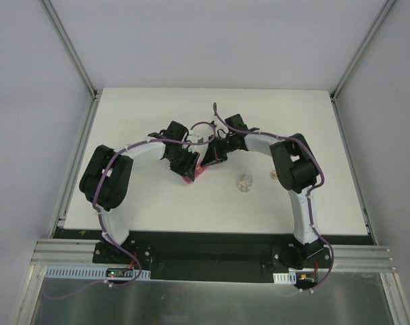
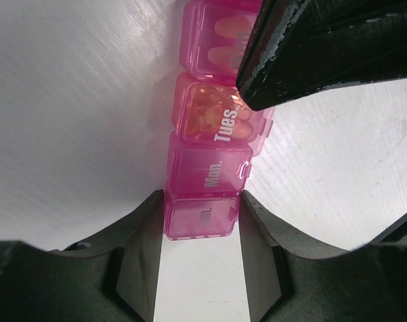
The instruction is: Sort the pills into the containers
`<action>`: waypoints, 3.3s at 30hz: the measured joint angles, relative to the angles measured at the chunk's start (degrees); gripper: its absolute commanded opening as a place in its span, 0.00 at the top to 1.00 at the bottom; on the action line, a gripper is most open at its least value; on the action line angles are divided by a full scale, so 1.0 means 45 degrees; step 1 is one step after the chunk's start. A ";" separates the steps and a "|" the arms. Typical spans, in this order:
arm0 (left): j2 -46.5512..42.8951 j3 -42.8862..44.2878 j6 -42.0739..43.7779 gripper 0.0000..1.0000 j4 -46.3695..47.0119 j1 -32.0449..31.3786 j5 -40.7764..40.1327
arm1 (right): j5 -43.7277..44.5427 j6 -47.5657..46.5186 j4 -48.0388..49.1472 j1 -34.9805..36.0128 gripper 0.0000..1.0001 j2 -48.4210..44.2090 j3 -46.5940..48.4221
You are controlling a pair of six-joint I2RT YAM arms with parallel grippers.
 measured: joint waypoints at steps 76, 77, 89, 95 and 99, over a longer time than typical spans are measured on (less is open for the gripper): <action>0.0039 0.0044 0.0019 0.61 0.0282 -0.0005 -0.0005 | -0.0209 0.1870 0.0928 -0.0053 0.98 -0.0112 -0.0942; 0.0039 0.0044 0.0019 0.61 0.0282 -0.0005 -0.0005 | -0.0112 0.1846 0.0835 -0.0053 0.98 -0.0112 -0.0879; 0.0092 0.0107 0.0005 0.59 0.0272 0.0000 0.0010 | 0.1025 0.0991 -0.0209 0.0151 0.99 -0.0199 -0.0243; 0.0136 0.0146 -0.0024 0.56 0.0243 0.0000 0.0024 | 0.1666 0.0559 -0.0466 0.0393 0.99 -0.0359 -0.0141; 0.0199 0.0209 -0.0029 0.55 0.0199 0.0063 0.0068 | 0.2132 0.0243 -0.0690 0.0554 0.99 -0.0466 -0.0039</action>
